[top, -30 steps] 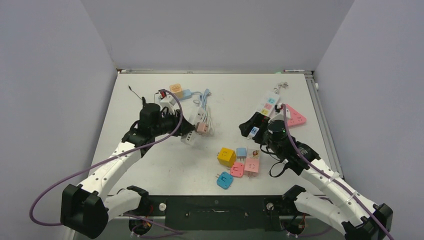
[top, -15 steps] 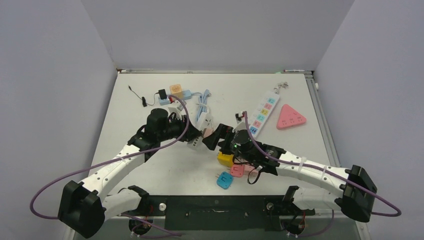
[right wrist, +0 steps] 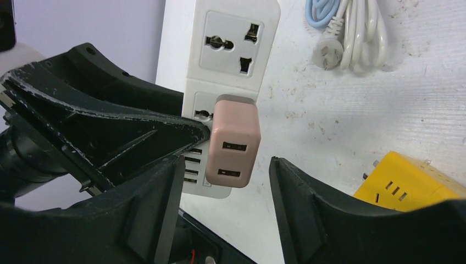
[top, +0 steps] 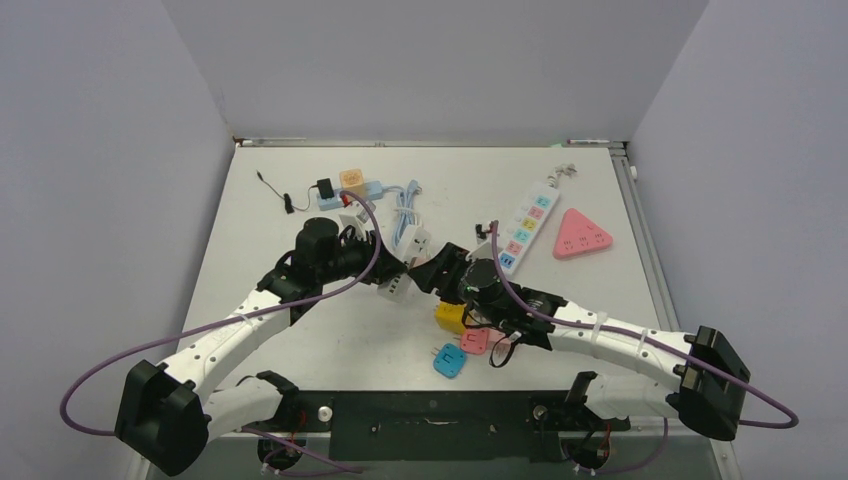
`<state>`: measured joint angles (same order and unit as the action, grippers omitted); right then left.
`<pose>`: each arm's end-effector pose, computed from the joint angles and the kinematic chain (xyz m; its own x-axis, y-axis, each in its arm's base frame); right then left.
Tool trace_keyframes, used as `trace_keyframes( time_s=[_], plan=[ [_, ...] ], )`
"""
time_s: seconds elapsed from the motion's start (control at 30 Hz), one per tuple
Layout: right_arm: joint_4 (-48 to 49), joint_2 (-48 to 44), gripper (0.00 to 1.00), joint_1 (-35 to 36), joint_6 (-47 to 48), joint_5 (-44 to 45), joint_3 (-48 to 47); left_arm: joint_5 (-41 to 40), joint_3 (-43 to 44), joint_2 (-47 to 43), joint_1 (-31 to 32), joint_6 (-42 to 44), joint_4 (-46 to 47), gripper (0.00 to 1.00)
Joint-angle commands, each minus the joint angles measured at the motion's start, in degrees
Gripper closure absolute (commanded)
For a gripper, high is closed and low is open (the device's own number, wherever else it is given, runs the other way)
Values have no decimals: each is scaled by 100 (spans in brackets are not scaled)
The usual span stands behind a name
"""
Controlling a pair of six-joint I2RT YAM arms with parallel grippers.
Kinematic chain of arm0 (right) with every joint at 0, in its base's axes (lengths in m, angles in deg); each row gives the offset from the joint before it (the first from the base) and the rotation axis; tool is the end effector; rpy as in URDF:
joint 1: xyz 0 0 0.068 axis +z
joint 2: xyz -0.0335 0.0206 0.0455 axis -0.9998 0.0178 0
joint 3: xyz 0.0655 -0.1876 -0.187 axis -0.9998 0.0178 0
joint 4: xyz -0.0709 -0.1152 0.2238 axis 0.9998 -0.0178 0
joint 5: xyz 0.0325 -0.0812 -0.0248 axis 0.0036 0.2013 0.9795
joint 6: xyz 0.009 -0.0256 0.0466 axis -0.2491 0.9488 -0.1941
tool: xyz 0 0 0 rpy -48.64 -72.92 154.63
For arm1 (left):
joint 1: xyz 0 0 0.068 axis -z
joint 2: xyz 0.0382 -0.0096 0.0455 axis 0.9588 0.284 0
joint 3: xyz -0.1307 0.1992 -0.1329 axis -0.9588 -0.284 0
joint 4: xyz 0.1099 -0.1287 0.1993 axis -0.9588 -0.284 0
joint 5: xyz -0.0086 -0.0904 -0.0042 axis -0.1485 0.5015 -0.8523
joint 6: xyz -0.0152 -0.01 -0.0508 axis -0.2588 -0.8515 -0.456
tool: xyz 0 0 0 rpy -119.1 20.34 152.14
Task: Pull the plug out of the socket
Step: Remove the plug from the socket.
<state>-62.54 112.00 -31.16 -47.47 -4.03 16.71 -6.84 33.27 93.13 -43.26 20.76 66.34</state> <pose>0.1467 0.2198 0.2650 -0.7483 0.4593 -0.4787 -0.1406 0.5954 0.7911 0.2062 -0.1359 0.2696 -0.6952 -0.1215 -0.7085 0.4853 0.6477 -0.5873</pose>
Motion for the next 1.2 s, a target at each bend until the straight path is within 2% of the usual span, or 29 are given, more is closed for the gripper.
trace_keyframes(
  time_s=[0.0,0.13,0.63,0.73,1.0,1.17],
  plan=[
    [135,-139,45,-32,-32,341,-276,206,148,-122,52,9,661,100],
    [166,-137,52,-92,-48,339,-271,227,156,-113,61,9,662,100],
    [343,227,65,-268,-49,-33,-419,155,168,-60,105,45,591,100],
    [299,363,71,-264,-40,-86,-509,36,194,-85,112,58,483,100],
    [334,408,94,-252,-161,-88,-483,-145,232,-96,114,90,373,100],
    [256,442,95,-246,-140,-84,-545,-232,261,-108,114,163,158,100]
  ],
)
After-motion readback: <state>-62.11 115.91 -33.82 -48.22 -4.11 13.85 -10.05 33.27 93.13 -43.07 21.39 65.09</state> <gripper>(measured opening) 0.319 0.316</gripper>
